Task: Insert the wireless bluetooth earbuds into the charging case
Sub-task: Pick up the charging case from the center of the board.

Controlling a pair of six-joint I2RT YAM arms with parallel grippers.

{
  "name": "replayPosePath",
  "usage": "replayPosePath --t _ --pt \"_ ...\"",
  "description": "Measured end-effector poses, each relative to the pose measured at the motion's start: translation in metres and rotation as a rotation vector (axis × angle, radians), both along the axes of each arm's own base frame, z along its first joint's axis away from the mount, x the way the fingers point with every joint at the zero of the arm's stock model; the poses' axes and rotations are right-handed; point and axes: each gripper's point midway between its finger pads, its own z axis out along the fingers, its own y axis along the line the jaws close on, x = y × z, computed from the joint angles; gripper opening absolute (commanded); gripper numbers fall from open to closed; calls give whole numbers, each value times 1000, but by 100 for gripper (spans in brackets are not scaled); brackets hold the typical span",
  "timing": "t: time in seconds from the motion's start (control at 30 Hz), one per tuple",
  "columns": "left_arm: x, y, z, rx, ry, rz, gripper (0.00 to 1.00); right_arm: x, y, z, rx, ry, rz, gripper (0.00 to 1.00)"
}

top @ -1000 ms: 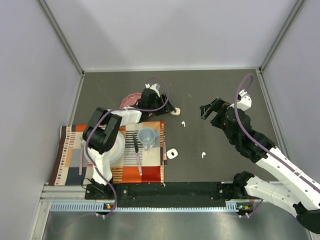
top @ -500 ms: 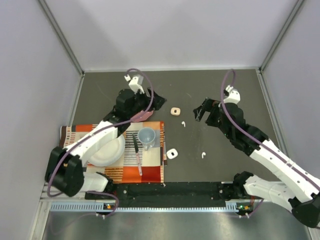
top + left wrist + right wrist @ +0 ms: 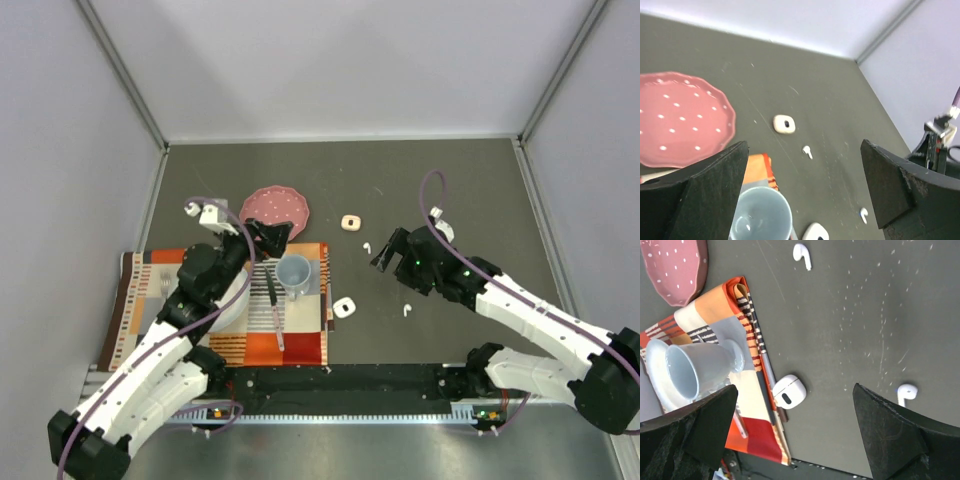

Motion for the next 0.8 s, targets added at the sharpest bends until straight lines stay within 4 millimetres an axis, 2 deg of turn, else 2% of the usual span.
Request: replayPosePath --t 0.13,0.33,0.6,0.8 --pt "-8 25 9 -5 -74 98 99 -8 10 -10 50 81 -61 95" --pt "-16 55 -7 14 -109 222 99 -24 32 -28 73 201 -150 95" --pt "-18 76 -12 71 -115 312 99 -25 76 -42 58 357 -223 95" --pt "-21 88 -12 88 -130 358 99 -28 81 -57 49 439 -282 95"
